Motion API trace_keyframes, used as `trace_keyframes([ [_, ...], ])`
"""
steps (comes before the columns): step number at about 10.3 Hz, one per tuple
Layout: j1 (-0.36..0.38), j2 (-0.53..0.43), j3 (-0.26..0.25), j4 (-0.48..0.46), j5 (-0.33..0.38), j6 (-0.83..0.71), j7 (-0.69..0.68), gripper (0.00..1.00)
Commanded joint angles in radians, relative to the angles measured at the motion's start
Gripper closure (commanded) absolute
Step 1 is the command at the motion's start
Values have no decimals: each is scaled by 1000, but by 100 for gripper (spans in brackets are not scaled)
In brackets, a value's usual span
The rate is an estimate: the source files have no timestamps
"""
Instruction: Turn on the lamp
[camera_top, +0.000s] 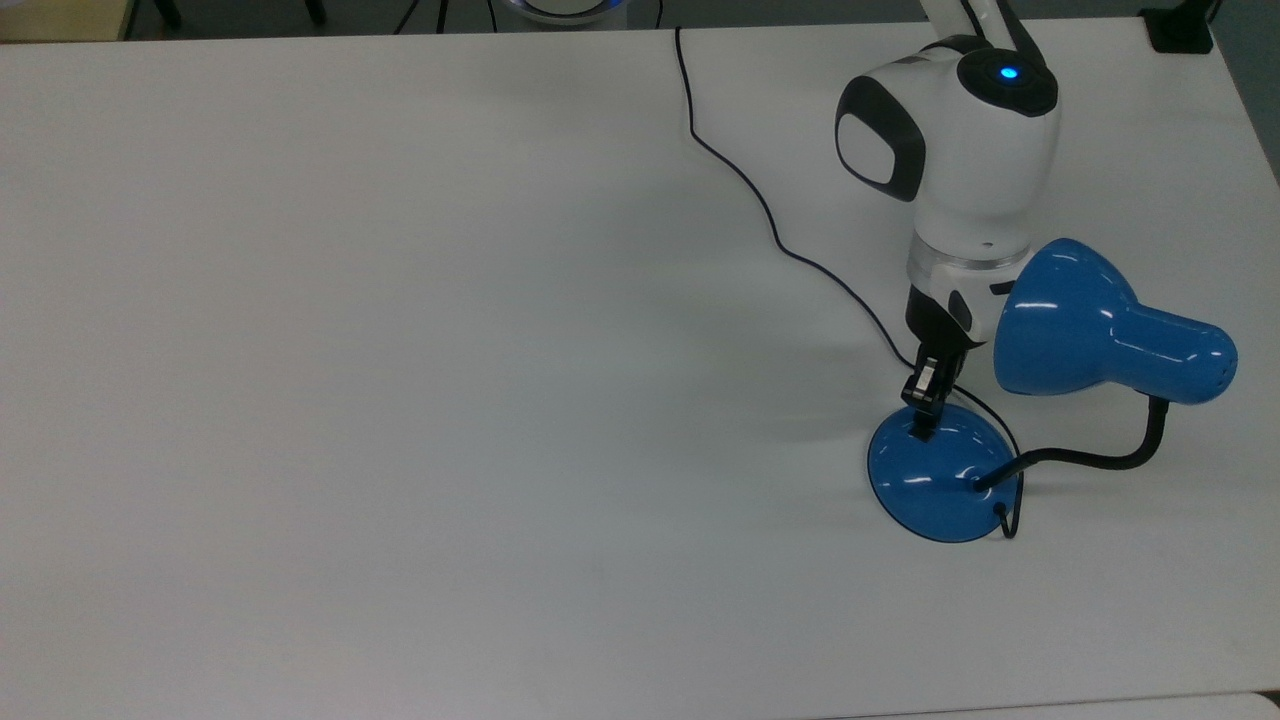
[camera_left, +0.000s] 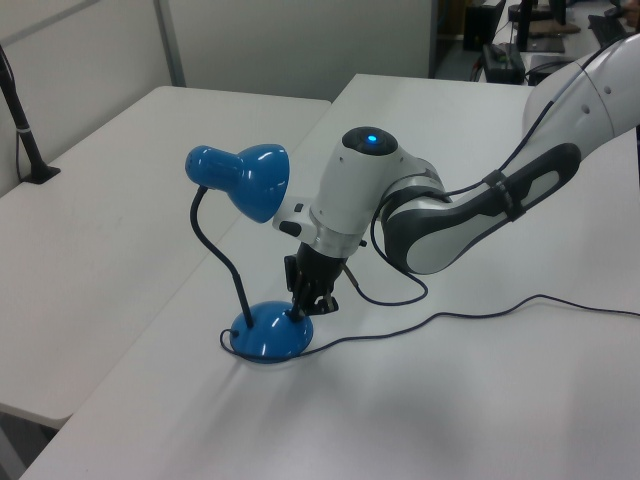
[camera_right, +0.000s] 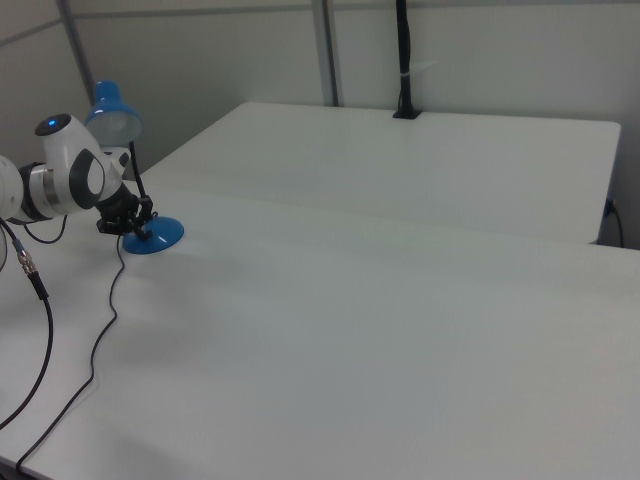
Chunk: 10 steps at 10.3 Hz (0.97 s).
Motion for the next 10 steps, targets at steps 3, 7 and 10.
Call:
trace_keyframes([
  [3, -1, -13, -7, -33, 73, 188, 303, 100],
  [7, -3, -2, -17, -28, 79, 193, 342, 100],
  [10, -3, -14, -17, -36, 82, 189, 336, 100],
])
